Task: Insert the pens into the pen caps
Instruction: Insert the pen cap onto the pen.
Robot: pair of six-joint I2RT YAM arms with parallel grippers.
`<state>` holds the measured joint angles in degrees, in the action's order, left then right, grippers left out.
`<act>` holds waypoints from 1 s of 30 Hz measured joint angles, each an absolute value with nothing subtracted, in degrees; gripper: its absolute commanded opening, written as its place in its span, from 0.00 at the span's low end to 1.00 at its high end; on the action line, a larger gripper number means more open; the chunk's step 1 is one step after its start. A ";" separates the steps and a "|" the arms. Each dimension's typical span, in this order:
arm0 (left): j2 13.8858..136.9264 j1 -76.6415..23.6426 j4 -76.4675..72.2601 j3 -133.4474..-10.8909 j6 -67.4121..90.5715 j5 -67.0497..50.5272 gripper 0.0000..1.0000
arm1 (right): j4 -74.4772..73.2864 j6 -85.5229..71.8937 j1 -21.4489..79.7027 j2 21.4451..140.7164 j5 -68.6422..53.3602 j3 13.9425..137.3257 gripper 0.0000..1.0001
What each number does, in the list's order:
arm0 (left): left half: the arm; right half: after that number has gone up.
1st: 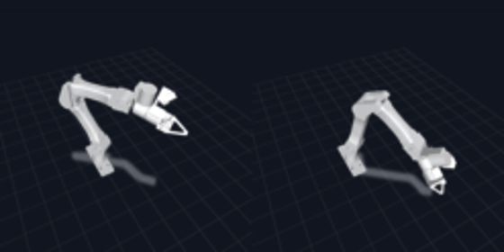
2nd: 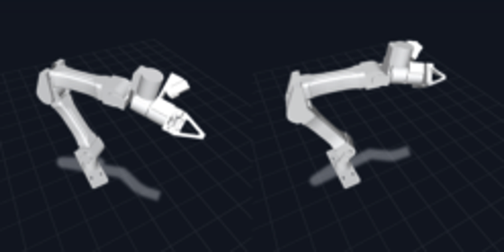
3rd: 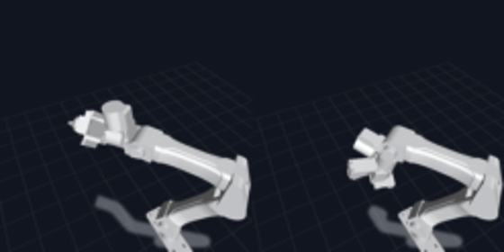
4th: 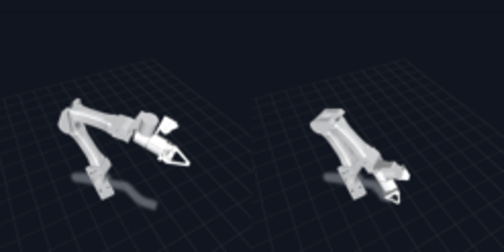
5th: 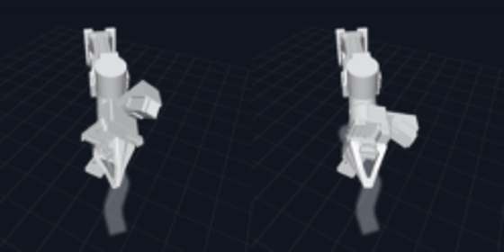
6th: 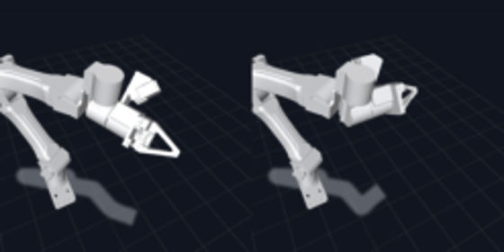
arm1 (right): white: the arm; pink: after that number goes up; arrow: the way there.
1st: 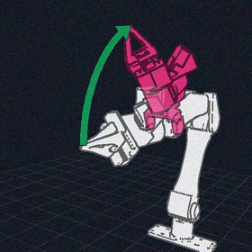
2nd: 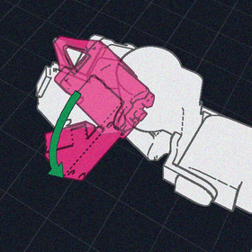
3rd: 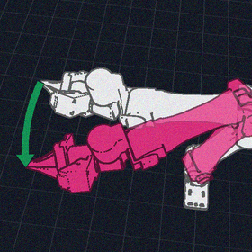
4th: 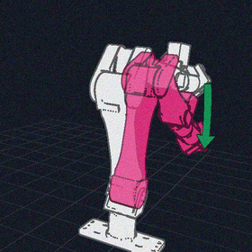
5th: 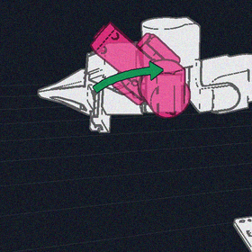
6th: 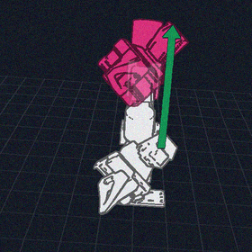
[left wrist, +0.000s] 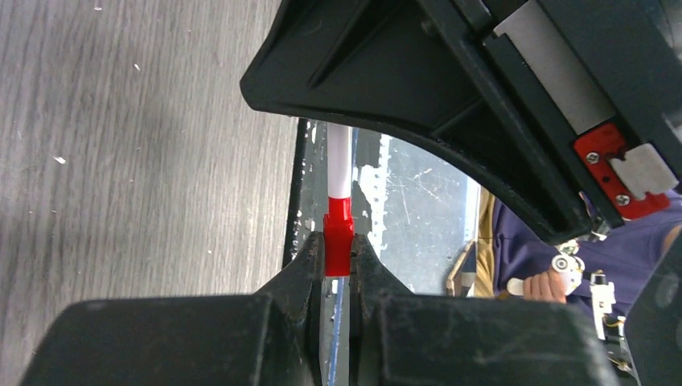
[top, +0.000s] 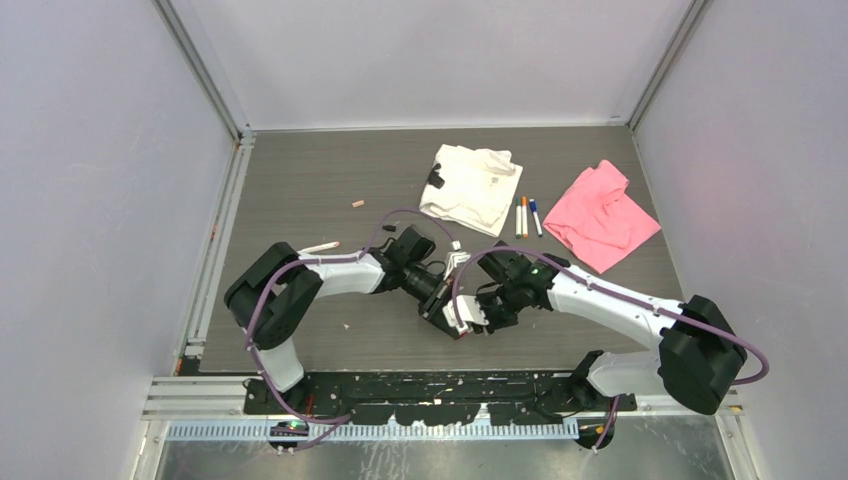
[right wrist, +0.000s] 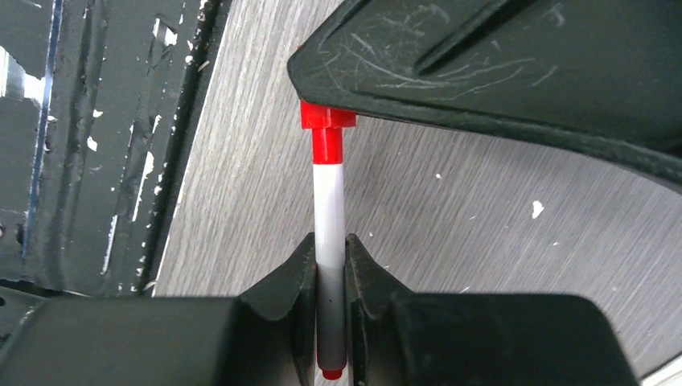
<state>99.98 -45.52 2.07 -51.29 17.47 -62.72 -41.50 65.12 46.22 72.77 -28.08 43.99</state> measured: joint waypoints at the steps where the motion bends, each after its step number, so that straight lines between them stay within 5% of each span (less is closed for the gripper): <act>1: 99.98 -45.74 1.91 -51.29 17.69 -62.50 0.01 | -41.65 63.99 46.28 72.77 -27.83 43.99 0.01; 11: 98.91 -46.87 1.15 -51.27 14.33 -57.01 0.02 | -42.04 58.02 46.52 72.77 -24.43 43.99 0.01; 21: 88.92 -45.36 -4.51 -46.52 13.52 -49.34 0.45 | -37.32 59.05 46.22 72.69 -28.91 44.82 0.01; 30: 74.96 -42.63 -10.09 -41.67 11.62 -41.47 0.50 | -35.77 61.80 43.51 71.24 -35.20 45.65 0.01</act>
<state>74.96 -42.63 -10.09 -41.67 11.62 -41.47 -35.77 61.80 43.51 71.24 -35.20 45.65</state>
